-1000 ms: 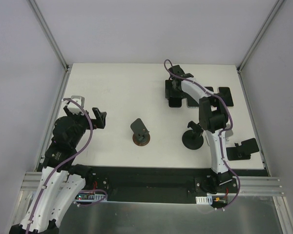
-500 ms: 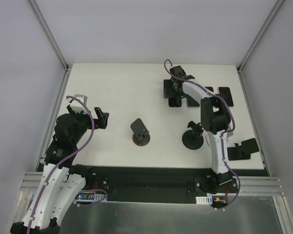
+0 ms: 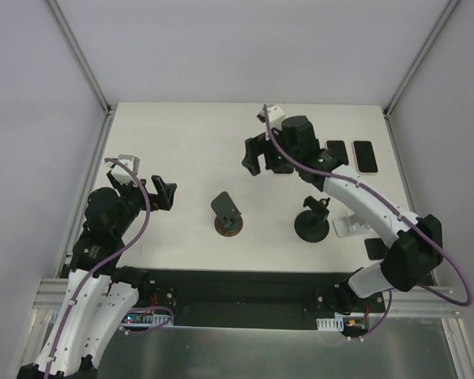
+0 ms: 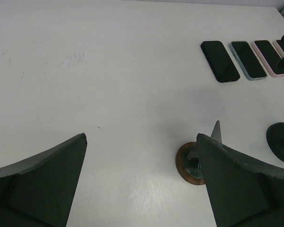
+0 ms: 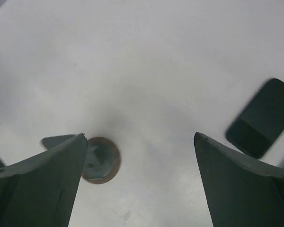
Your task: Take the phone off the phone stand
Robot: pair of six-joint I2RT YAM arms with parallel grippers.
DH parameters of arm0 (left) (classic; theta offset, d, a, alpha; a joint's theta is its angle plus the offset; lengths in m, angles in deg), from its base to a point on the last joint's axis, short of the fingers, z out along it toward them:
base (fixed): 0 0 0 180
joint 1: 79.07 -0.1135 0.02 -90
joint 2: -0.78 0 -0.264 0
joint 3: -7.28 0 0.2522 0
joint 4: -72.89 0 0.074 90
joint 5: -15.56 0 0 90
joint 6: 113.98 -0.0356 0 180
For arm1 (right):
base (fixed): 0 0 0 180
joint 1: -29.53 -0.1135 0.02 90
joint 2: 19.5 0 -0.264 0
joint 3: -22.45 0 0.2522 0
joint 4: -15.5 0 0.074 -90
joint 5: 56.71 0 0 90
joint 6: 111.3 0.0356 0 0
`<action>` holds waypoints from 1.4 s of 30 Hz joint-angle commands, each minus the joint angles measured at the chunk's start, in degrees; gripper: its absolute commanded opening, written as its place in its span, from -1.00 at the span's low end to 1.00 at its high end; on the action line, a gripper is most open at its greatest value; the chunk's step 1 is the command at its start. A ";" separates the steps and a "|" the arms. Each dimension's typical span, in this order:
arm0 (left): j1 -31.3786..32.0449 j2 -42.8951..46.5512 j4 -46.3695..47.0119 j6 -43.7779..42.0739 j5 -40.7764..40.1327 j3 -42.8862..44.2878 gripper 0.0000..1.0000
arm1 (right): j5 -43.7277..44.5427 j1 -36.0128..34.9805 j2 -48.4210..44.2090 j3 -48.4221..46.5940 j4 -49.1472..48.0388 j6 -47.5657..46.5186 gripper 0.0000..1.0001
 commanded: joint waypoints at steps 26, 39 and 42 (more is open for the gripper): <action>-0.91 3.64 2.06 1.01 -2.60 -0.77 0.98 | 21.54 -27.67 14.47 0.15 -8.01 1.25 0.93; -1.00 3.38 1.97 1.18 -1.98 -0.77 0.97 | 28.58 -28.47 4.11 9.90 -4.05 3.35 -0.17; -1.00 3.29 1.97 1.27 -1.89 -0.77 0.98 | 31.91 -28.47 -0.73 13.94 -1.50 4.93 -0.19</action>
